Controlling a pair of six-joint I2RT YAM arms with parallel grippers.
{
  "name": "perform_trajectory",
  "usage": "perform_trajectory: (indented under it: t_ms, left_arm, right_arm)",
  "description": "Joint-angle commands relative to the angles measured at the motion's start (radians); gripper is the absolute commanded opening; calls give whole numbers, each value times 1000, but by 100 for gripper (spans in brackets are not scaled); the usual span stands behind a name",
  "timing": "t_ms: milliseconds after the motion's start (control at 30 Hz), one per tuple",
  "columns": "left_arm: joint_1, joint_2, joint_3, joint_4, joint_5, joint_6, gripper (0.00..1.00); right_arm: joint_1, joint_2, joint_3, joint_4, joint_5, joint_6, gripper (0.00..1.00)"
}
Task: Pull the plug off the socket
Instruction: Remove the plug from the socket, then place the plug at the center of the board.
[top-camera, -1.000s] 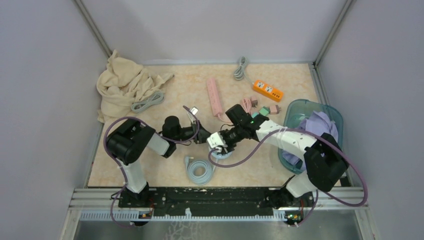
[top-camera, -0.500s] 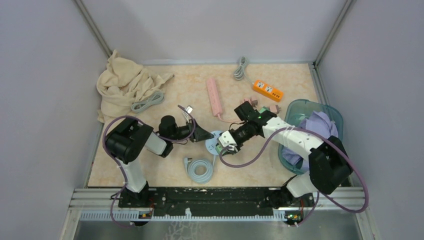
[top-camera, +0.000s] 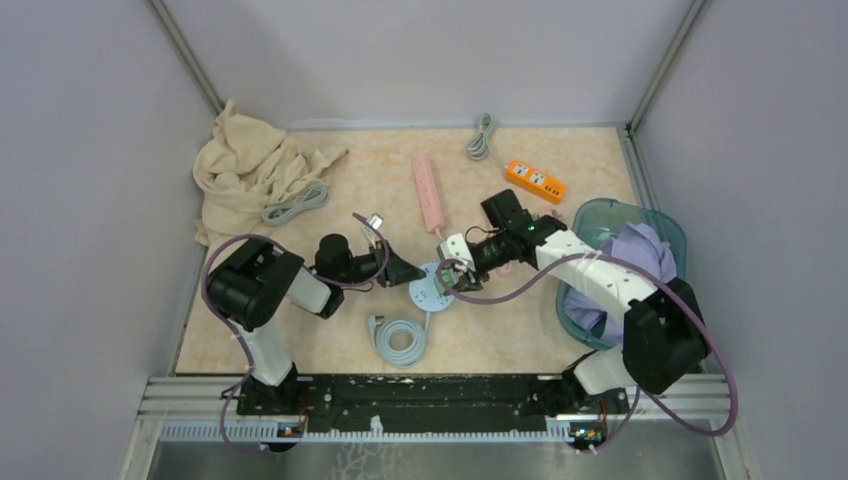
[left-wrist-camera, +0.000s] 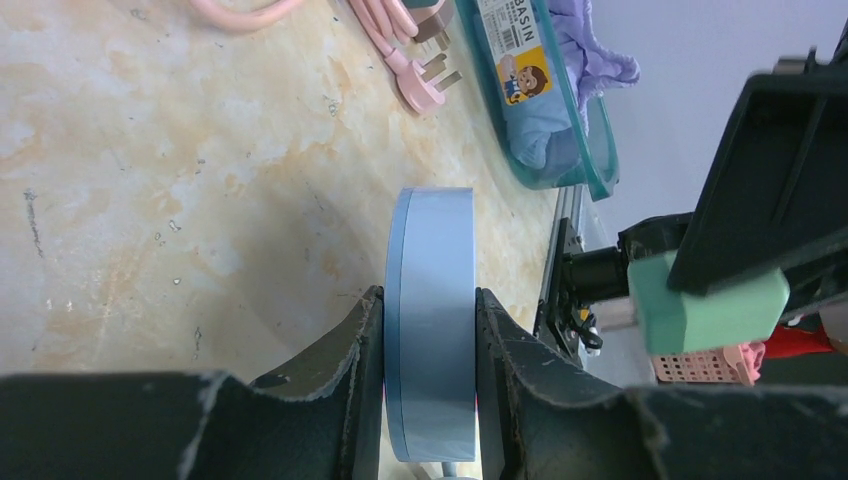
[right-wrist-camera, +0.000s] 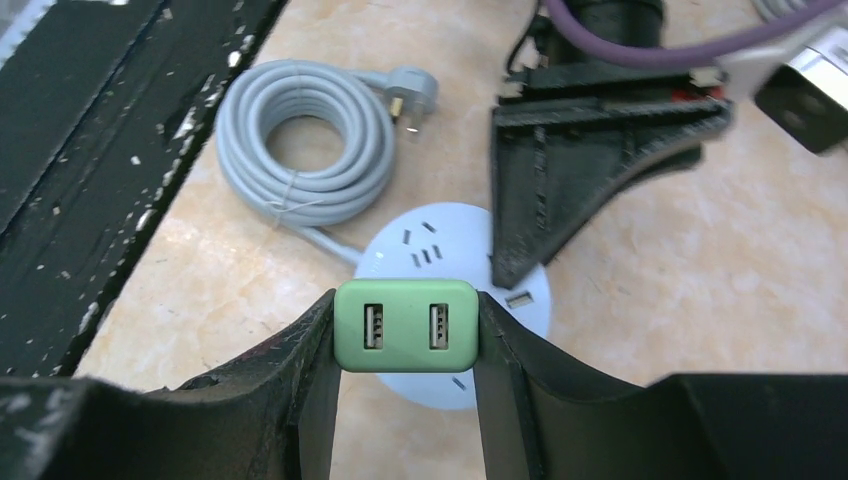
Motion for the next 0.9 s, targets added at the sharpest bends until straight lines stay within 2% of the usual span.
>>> perform_trajectory:
  t_ms: [0, 433, 733, 867]
  left_arm:
    - [4, -65, -25, 37, -1, 36, 0]
    - [6, -202, -89, -27, -80, 52, 0]
    - [5, -344, -127, -100, -112, 67, 0]
    - [5, -415, -141, -154, -125, 82, 0]
  right_arm:
    - [-71, -75, 29, 170, -61, 197, 0]
    - [-339, -151, -47, 530, 82, 626, 0]
    - [-453, -141, -73, 611, 149, 704, 0]
    - [-463, -117, -73, 627, 260, 731, 0]
